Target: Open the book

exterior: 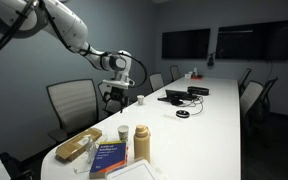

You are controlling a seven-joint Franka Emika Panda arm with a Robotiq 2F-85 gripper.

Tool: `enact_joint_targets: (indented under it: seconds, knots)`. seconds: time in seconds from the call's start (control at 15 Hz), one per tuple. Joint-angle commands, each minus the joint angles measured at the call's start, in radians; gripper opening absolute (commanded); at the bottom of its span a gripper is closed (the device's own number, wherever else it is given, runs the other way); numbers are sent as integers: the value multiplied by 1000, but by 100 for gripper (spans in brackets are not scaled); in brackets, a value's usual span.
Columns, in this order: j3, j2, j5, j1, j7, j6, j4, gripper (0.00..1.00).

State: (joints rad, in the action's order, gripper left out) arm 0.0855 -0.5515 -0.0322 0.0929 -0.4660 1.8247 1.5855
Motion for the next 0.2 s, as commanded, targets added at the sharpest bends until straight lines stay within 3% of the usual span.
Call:
enact_joint_targets:
  seconds: [0.0,0.13]
  knots:
    - [-17,112,-13,-17,41,71,135,100]
    - [-19,138,-13,-18,46,87,164,100]
